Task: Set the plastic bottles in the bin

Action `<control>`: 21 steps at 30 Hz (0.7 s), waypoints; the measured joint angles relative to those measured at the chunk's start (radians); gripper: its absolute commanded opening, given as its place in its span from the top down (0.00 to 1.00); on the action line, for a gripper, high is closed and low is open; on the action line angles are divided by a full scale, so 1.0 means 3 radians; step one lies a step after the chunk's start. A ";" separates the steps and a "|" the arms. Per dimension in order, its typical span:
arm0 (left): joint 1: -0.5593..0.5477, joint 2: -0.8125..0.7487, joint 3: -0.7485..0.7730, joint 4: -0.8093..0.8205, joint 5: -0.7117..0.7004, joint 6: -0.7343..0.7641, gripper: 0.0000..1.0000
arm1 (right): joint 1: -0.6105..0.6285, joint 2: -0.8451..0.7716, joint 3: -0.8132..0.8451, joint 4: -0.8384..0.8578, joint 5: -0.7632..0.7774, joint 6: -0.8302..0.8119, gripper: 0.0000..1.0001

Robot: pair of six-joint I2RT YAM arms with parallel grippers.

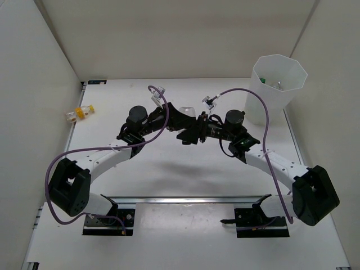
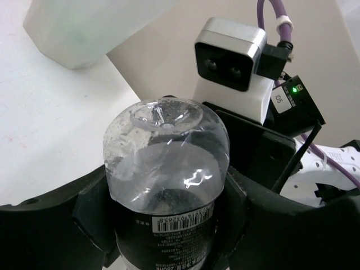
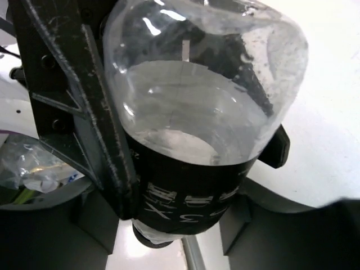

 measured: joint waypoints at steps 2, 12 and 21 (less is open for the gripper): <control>-0.0004 0.0000 -0.0001 0.0009 -0.0006 0.0018 0.68 | 0.0003 -0.0011 -0.0001 0.0001 0.0031 0.0003 0.77; 0.0039 -0.0118 -0.0058 -0.0080 0.0107 0.0214 0.01 | -0.0095 -0.0198 -0.0090 -0.0120 0.0150 0.0020 1.00; 0.0577 -0.0755 0.0042 -0.1062 0.0215 0.0698 0.02 | -0.0656 -0.0334 0.0163 -0.0823 0.0182 -0.0332 1.00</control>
